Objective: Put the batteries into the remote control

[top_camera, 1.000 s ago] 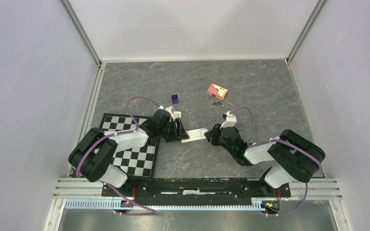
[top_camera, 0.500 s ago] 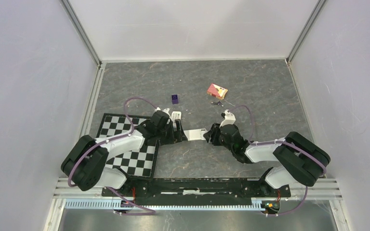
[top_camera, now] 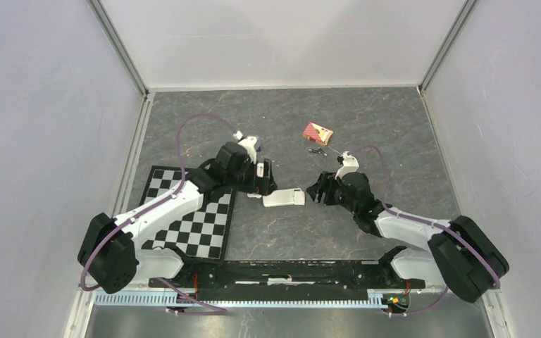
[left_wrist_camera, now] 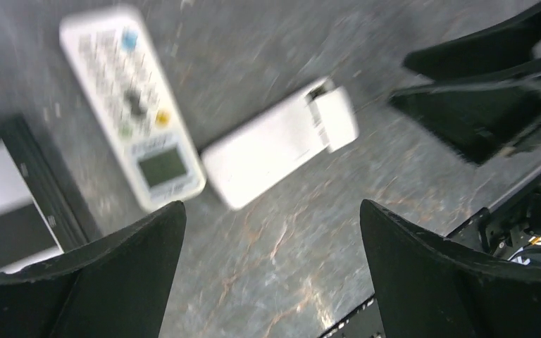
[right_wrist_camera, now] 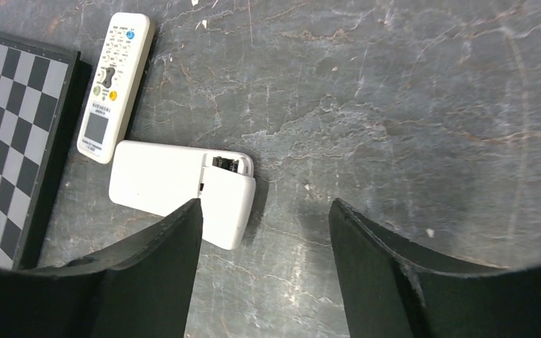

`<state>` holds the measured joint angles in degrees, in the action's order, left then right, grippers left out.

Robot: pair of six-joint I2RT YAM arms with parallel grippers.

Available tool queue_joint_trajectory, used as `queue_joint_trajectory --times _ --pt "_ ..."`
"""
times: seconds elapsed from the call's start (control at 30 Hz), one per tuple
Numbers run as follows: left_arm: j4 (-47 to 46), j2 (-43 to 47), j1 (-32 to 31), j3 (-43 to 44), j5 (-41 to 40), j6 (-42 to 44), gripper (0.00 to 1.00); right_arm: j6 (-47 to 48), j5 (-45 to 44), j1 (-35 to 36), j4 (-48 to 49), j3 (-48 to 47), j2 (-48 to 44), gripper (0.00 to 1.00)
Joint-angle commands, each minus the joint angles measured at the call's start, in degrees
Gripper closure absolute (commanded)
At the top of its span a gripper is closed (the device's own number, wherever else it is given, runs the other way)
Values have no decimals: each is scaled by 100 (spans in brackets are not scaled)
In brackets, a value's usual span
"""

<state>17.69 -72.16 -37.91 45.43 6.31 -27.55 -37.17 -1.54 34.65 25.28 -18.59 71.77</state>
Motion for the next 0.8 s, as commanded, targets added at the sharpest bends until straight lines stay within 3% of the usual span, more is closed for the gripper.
queue_joint_trajectory --times 0.0,0.1,0.13,0.27,0.3,0.4,0.47,0.63,0.77 --pt "-389 -31 -199 807 -115 1706 0 951 203 -147 -819 -180 -644 28" --pt "-1051 -53 -199 896 -189 2208 0 759 -702 -393 -1288 -194 -1065 38" --pt "-1266 -68 -200 941 -189 2338 0 773 -495 -596 -1289 -164 -1150 42" --pt "-1101 -432 -177 1652 -382 2365 0 970 453 -1217 -1289 -193 -858 3" --pt "-865 -577 -173 1925 -191 2473 0 1152 768 -1233 -1285 -248 -692 2" --pt "-715 -848 -178 2120 703 2905 0 1443 1980 -1260 -1286 -371 -276 2" --pt "-810 -938 -186 2008 1132 3170 0 1104 2557 -1251 -1235 -363 -271 3" --pt "-628 -1318 -200 1790 1843 4273 2 -18 2389 -1250 -1218 -226 -684 11" --pt "-770 -1606 -217 1645 2350 4567 2 -292 2412 -1234 -950 -209 -360 21"
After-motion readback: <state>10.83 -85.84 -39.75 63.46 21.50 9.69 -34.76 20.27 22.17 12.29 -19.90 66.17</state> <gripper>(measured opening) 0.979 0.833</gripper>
